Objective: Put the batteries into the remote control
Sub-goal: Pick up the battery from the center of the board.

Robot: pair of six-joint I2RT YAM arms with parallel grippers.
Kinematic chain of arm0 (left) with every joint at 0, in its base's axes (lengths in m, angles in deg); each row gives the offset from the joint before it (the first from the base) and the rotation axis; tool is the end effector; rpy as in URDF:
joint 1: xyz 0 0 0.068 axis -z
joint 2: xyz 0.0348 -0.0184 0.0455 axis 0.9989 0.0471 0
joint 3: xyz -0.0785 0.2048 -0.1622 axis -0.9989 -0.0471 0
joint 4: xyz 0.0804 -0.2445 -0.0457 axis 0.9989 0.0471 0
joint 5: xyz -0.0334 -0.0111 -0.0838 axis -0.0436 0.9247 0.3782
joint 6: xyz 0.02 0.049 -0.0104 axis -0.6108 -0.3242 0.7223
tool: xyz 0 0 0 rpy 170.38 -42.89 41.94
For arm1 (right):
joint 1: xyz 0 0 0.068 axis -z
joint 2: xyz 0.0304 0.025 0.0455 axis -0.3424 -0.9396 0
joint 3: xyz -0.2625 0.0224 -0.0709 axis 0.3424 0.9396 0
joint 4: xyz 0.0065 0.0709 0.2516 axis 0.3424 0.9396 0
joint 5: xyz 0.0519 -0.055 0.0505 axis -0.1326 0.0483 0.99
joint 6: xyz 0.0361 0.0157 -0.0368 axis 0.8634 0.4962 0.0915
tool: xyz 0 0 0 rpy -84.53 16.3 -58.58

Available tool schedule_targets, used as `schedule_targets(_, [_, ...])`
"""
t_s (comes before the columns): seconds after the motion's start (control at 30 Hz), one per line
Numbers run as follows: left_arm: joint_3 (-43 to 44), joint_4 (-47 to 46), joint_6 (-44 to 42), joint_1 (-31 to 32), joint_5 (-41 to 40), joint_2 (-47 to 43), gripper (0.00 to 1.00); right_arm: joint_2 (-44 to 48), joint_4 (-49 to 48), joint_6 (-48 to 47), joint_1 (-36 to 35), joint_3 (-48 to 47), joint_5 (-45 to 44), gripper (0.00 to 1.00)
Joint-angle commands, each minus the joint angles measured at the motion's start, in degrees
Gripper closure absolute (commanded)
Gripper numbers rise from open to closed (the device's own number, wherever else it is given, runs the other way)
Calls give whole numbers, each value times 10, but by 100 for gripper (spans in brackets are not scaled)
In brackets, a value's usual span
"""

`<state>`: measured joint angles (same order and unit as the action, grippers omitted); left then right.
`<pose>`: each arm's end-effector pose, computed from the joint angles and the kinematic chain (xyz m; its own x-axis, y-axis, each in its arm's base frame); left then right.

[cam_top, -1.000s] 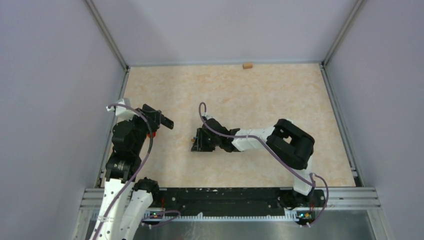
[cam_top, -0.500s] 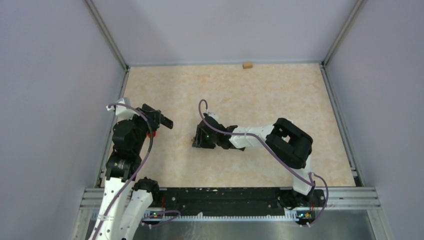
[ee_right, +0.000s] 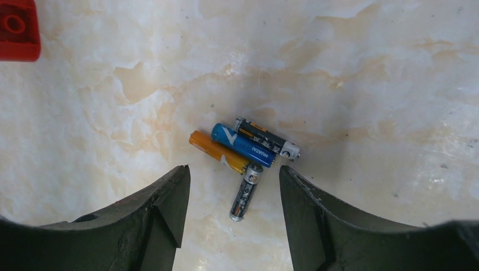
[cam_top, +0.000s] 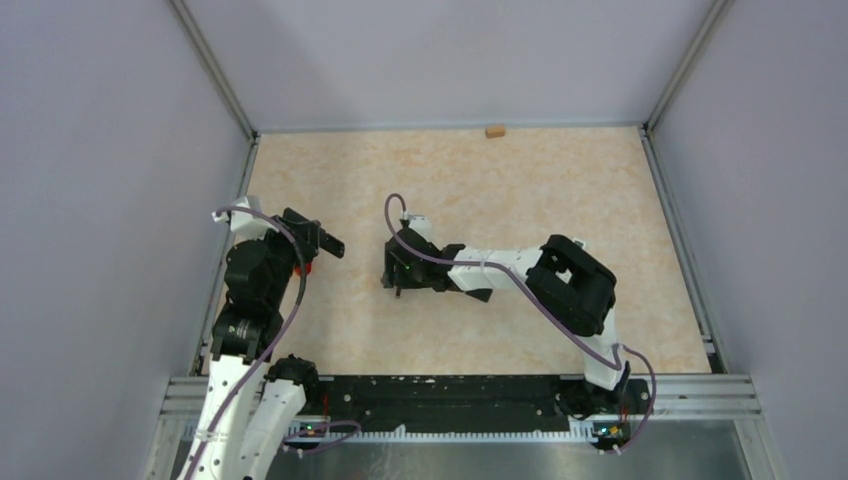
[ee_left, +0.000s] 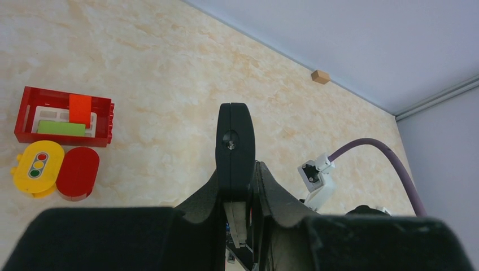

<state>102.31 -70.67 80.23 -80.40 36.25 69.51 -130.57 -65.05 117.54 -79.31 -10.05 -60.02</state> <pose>0.1359 -0.0149 0.3311 -0.1689 -0.5362 -0.8270 -0.0187 0.8407 -0.5412 0.2258 0.3676 0.1604 -0.8419 0.0604 -0.5363 -0.2141 0.8748 0.4346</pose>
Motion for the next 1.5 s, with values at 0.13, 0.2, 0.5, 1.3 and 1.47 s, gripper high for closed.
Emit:
schedule_targets(0.13, [7,-16,-6,-1,-5,-6,99,-7,91,-53,-36,-24,-78,51])
schedule_targets(0.2, [6,-17,-5,-1,-4,-6,100,-14,110,-50,-43,-33,-94,55])
schedule_targets(0.5, [5,-21,1,-1,1,-12,100,-47,136,-38,-51,-61,-134,62])
schedule_targets(1.3, [29,30,-8,0,-62,-30,100,-64,262,-25,-63,-119,-168,75])
schedule_targets(1.47, [29,35,-12,-1,-32,-29,100,-42,252,-11,-63,-93,-179,93])
